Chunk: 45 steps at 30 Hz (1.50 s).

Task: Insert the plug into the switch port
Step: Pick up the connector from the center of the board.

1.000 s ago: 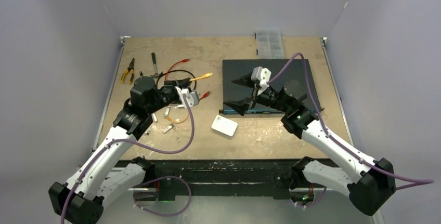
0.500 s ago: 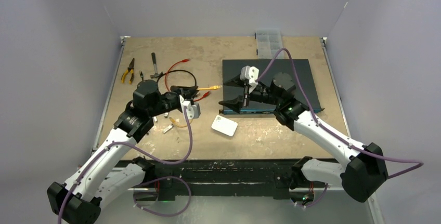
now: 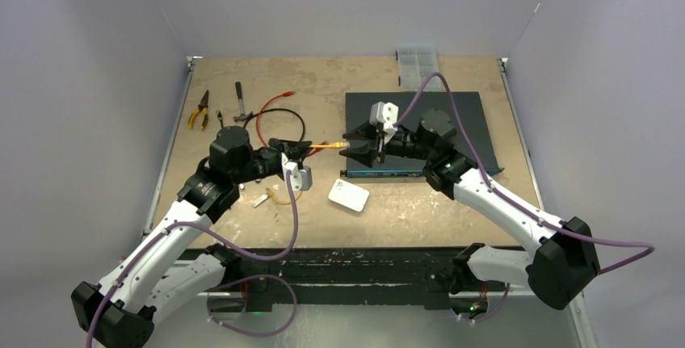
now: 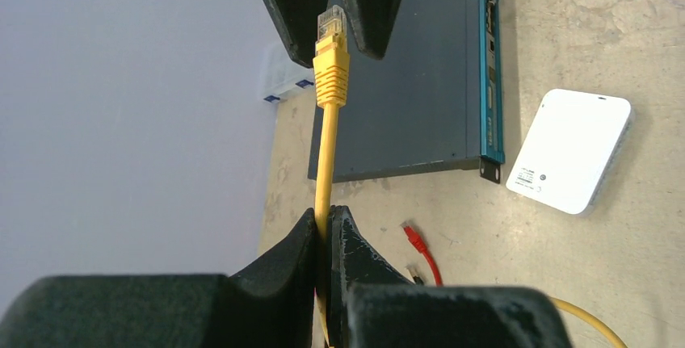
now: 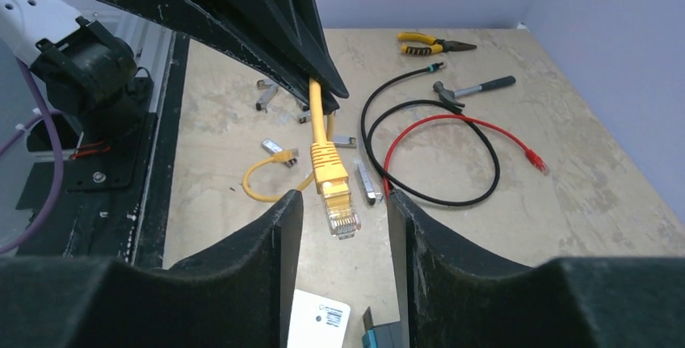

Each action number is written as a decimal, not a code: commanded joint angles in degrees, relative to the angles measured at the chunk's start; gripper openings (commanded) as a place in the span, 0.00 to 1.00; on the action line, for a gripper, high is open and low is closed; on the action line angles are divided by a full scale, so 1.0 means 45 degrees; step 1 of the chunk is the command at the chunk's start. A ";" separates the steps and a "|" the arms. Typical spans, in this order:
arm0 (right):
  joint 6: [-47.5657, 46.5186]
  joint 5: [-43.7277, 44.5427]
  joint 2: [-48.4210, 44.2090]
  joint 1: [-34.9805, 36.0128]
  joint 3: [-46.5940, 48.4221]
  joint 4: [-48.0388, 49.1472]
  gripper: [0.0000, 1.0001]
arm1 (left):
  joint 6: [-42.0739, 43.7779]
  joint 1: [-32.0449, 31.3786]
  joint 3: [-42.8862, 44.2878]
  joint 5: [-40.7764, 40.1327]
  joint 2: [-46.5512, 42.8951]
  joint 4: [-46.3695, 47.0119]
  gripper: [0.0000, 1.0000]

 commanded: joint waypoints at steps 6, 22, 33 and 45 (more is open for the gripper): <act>-0.0421 -0.0526 -0.0122 0.0024 0.0596 -0.0151 0.30 | 0.0147 -0.0135 0.0320 0.0456 -0.0121 -0.0607 0.00; -0.0552 -0.1273 0.0109 0.0029 0.0494 -0.0430 0.00 | -0.1749 -0.0124 0.0708 0.1457 0.0061 -0.0111 0.28; -0.0743 -0.1970 0.0269 0.0014 0.0175 0.0265 0.00 | -0.8066 -0.0124 0.2333 0.3699 0.1812 0.0692 0.48; -0.0345 -0.2205 0.0154 0.0029 -0.0397 0.1191 0.00 | -1.0169 0.0463 0.5007 0.7039 0.5578 -0.2044 0.98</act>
